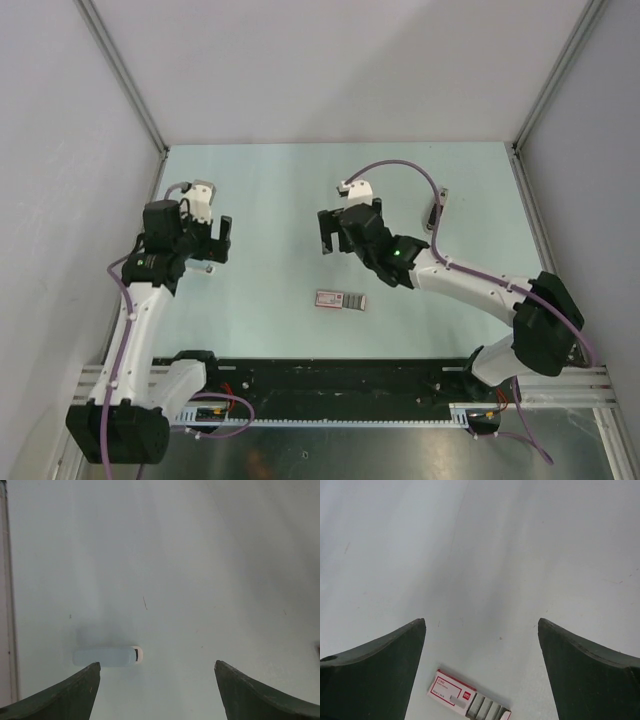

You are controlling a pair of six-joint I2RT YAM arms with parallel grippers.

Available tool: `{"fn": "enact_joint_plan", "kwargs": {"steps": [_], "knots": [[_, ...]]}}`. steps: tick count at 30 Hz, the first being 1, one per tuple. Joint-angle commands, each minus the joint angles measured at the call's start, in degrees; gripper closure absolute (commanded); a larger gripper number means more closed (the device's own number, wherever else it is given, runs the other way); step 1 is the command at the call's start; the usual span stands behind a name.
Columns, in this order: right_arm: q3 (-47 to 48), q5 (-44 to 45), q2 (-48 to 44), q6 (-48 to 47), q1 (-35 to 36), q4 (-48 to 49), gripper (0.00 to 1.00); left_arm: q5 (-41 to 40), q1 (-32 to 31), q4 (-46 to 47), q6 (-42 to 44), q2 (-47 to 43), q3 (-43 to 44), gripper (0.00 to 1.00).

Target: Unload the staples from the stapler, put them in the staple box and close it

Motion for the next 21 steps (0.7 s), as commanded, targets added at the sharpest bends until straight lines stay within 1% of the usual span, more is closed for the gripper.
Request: {"fn": "enact_joint_plan", "kwargs": {"steps": [1,6,9,16,21], "knots": [[2.43,4.19,2.4,-0.85,1.16,-0.93,0.01,1.23,0.53,-0.06,-0.12,4.25,1.43,0.0],[2.39,-1.1,6.37,-1.55,2.06,-0.52,0.01,1.25,2.34,1.64,-1.58,6.56,1.4,0.01],[2.37,-2.06,7.48,-2.25,3.04,0.93,0.01,0.44,3.82,2.6,-0.9,6.51,0.09,0.01],[2.19,-3.15,7.32,-2.93,3.59,2.37,0.01,0.35,9.13,4.08,2.02,6.61,-4.18,0.01],[0.38,-3.18,4.78,-3.1,3.7,3.57,0.01,-0.51,9.73,5.46,2.45,7.31,-7.44,0.01]]}}
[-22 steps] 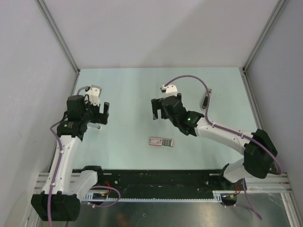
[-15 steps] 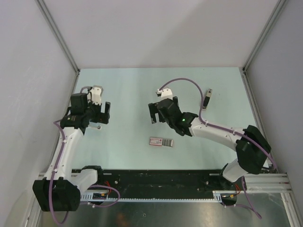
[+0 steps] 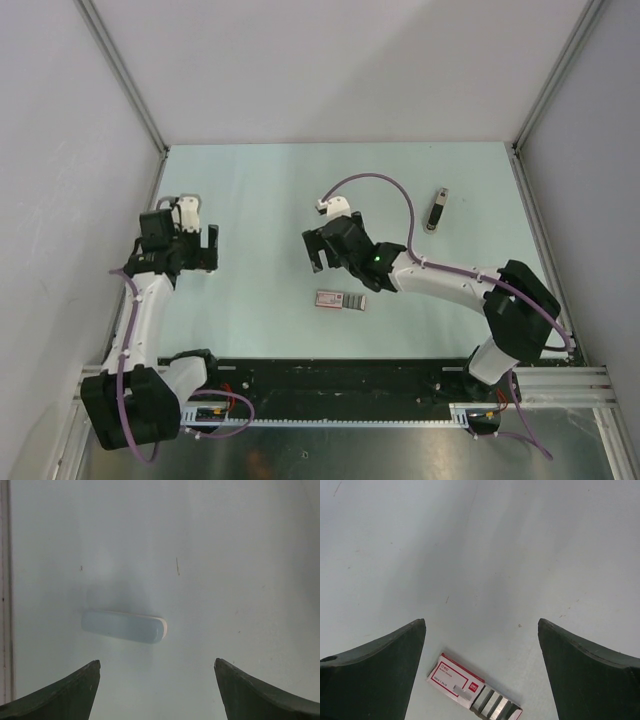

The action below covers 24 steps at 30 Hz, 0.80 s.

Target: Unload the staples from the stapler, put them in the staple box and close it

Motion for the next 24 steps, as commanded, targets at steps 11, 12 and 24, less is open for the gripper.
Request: {"fn": "enact_joint_plan", "kwargs": {"steps": [11,12,24], "knots": [[-9.47,-4.65,-17.53,-2.87,-0.84,9.59,0.01,-2.33,0.6,6.43,1.48,9.61,-3.53,0.01],[-9.92,-5.23,-18.47,-3.22,-1.04,9.74,0.01,-2.34,0.61,6.57,0.91,10.65,-3.08,0.01],[-13.73,-10.86,-23.06,-6.68,-2.79,11.6,0.01,-4.18,0.62,7.11,-6.82,18.98,-0.41,0.01]]}}
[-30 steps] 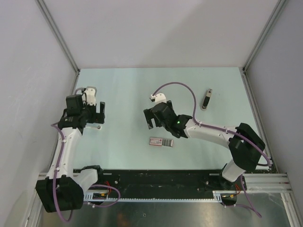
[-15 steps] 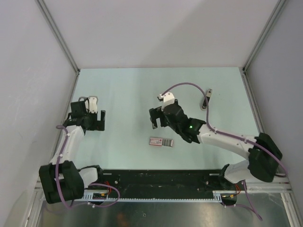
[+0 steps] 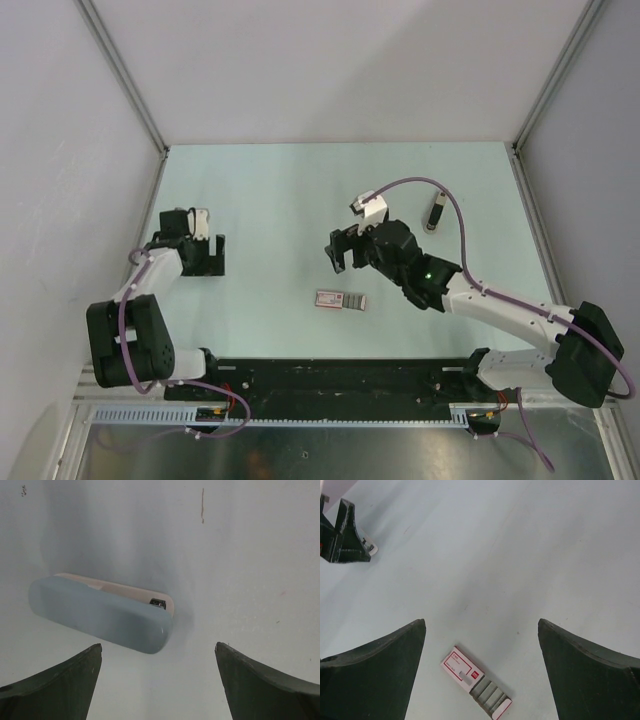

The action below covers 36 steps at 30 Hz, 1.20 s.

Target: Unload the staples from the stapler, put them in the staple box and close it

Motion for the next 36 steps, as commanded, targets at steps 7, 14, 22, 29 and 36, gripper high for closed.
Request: {"fn": "enact_joint_plan", "kwargs": {"steps": [7,14,22,29,36], "knots": [[-2.3,-5.06,-1.05,-2.82,-0.82,4.93,0.01,-0.91,0.96,2.04,-6.23,7.44,6.46,0.01],[-2.56,-6.93,-0.3,-3.38,-1.71,6.01,0.01,-1.1,2.85,2.15,-9.42,12.36,9.27,0.01],[-2.6,-9.05,0.92,-3.57,-2.45,7.41,0.01,2.7,5.61,2.33,-9.2,12.71,8.72,0.23],[-2.66,-9.73,1.5,-3.13,-2.7,7.56,0.01,3.82,5.69,2.35,-4.99,10.63,5.11,0.58],[-2.66,-9.6,1.83,-2.59,-2.44,6.92,0.02,7.83,4.85,2.2,-3.0,7.88,3.81,0.86]]}}
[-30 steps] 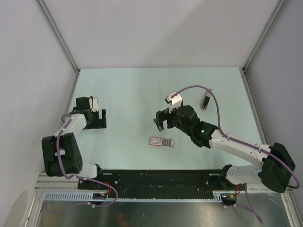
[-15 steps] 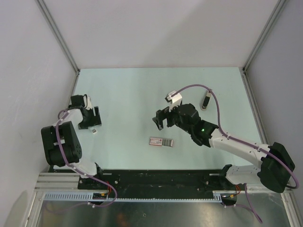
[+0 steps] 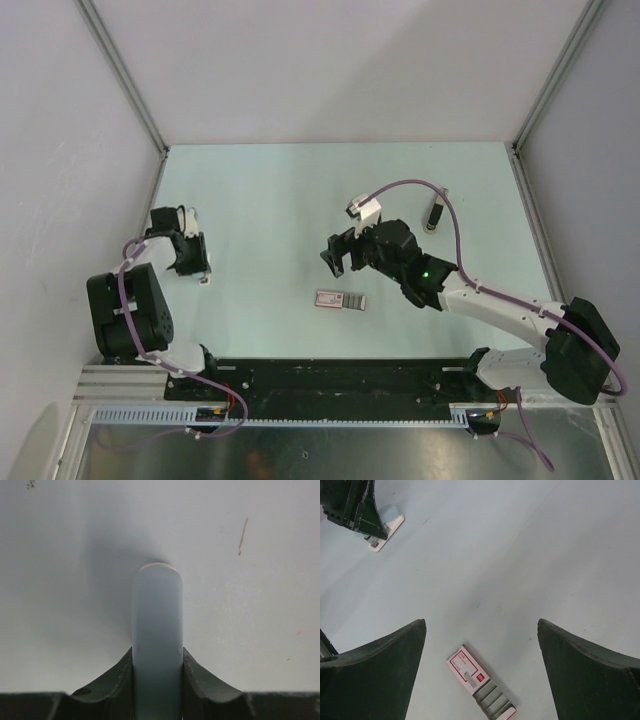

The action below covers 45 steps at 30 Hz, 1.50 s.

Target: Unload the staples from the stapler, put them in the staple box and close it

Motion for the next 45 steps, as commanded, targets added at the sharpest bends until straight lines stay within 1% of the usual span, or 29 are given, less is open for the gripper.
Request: {"fn": "enact_joint_plan", "kwargs": {"steps": [1,5,7,9,13,16,19,22,26,28,29,31,33,35,38,42,45], "knots": [[0.0,-0.4,0.25,0.13,0.03,1.72,0.02,4.81,-1.23,-0.28,3.23,-4.03,-0.81,0.87],[0.0,-0.05,0.84,-0.03,0.29,1.74,0.02,8.75,-4.79,-1.05,4.0,-7.59,-1.36,0.86],[0.0,0.14,1.28,0.07,0.34,1.93,0.02,10.62,-7.58,-1.28,4.02,-9.19,-1.37,0.84],[0.0,0.3,1.89,0.2,0.45,2.41,0.03,10.36,-11.16,-1.36,4.23,-9.72,-1.3,0.81],[0.08,0.82,3.63,1.57,1.13,4.18,0.03,7.89,-17.03,-1.34,3.44,-7.16,-1.14,0.8],[0.35,2.0,5.71,2.94,2.35,5.06,0.03,6.51,-18.86,-1.22,2.39,-4.32,-1.04,0.79],[1.36,3.24,8.17,4.45,3.59,4.47,0.04,5.44,-20.28,-0.9,1.8,-2.48,-0.93,0.75],[2.42,4.03,10.09,5.93,4.37,3.67,0.04,5.06,-21.46,-0.62,1.3,-1.61,-0.97,0.62],[3.94,5.29,12.2,8.02,5.46,2.64,0.04,5.53,-22.11,-0.54,0.66,-2.16,-1.07,0.31],[5.27,6.49,13.39,9.11,6.23,1.65,0.04,6.1,-22.2,-0.6,0.49,-3.57,-0.92,0.13],[6.24,7.45,14.19,9.66,6.68,0.79,0.04,6.29,-22.18,-0.7,0.4,-4.75,-0.65,0.07],[8.79,9.58,16.39,11.01,7.94,-1.56,0.03,6.66,-21.67,-1.28,-0.02,-7.93,0.24,0.02],[11.89,11.97,19.05,13.4,9.36,-4.35,0.03,8.03,-19.98,-2.11,-0.59,-11.67,1.51,0.01],[15.19,15.17,22.0,15.75,10.96,-7.33,0.03,10.35,-16.87,-3.46,-1.23,-15.63,2.89,0.01],[21.03,19.48,26.72,19.38,13.62,-10.88,0.03,14.5,-10.19,-5.55,-1.13,-20.03,4.46,0.01],[29.87,22.21,33.32,23.39,16.6,-14.41,0.01,16.52,-2.98,-8.21,3.45,-22.8,4.55,0.0],[35.56,24.67,38.12,25.61,18.32,-16.32,0.01,16.23,0.82,-9.28,7.37,-23.78,2.95,0.05]]}}
